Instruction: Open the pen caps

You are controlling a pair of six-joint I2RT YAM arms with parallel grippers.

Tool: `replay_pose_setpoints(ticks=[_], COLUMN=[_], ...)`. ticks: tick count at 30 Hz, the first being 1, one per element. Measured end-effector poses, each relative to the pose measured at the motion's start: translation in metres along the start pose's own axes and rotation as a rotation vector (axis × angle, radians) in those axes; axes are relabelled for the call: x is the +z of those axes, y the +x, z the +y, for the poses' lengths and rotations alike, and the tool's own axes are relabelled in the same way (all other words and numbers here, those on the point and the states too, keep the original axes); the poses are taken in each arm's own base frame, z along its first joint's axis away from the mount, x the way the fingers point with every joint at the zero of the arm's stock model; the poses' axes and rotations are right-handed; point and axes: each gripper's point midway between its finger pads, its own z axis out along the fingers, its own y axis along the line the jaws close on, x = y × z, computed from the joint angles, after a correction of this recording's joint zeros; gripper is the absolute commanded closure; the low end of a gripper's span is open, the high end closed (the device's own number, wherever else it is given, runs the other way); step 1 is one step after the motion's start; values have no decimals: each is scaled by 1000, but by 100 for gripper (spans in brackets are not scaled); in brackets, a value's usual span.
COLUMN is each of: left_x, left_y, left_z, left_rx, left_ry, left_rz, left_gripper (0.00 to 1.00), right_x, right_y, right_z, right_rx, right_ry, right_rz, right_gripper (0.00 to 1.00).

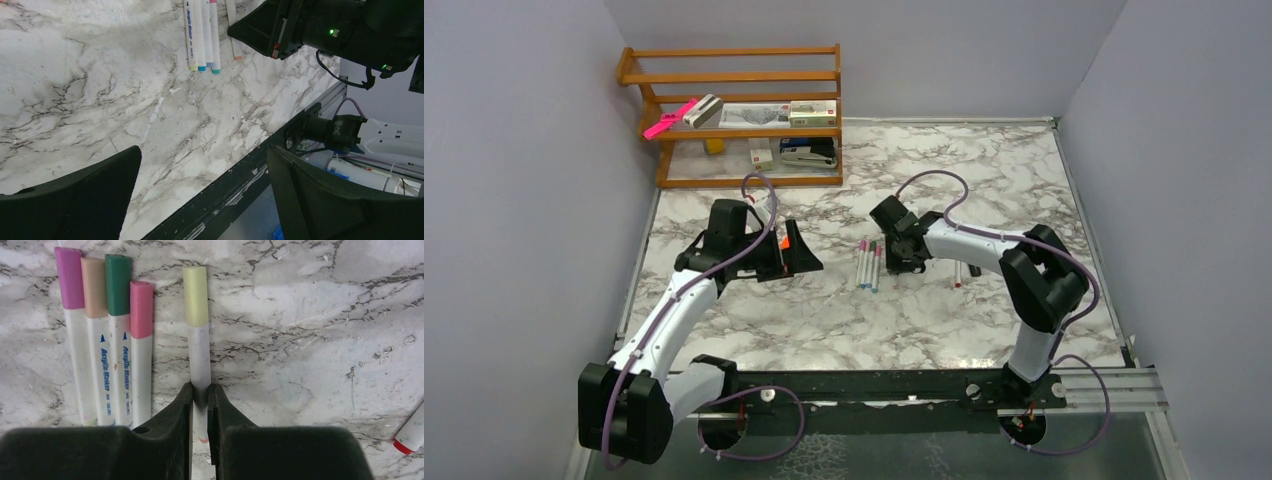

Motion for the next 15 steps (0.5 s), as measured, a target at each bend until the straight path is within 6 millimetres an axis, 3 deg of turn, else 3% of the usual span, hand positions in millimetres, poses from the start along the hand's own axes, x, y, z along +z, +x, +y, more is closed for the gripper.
replay_pose_setpoints(ticks=[5, 15], left_x=[-4, -20], left_y=[11, 18], left_z=[-6, -18], left_rx=[-7, 15], left_ry=[22, 54], left_rz=[38, 26], left_gripper=[1, 1], right_x=[-9, -68], right_y=[9, 23], right_z=[-6, 2], right_rx=[-3, -7], right_ry=[-14, -267], right_rz=[4, -66], right_gripper=[94, 94])
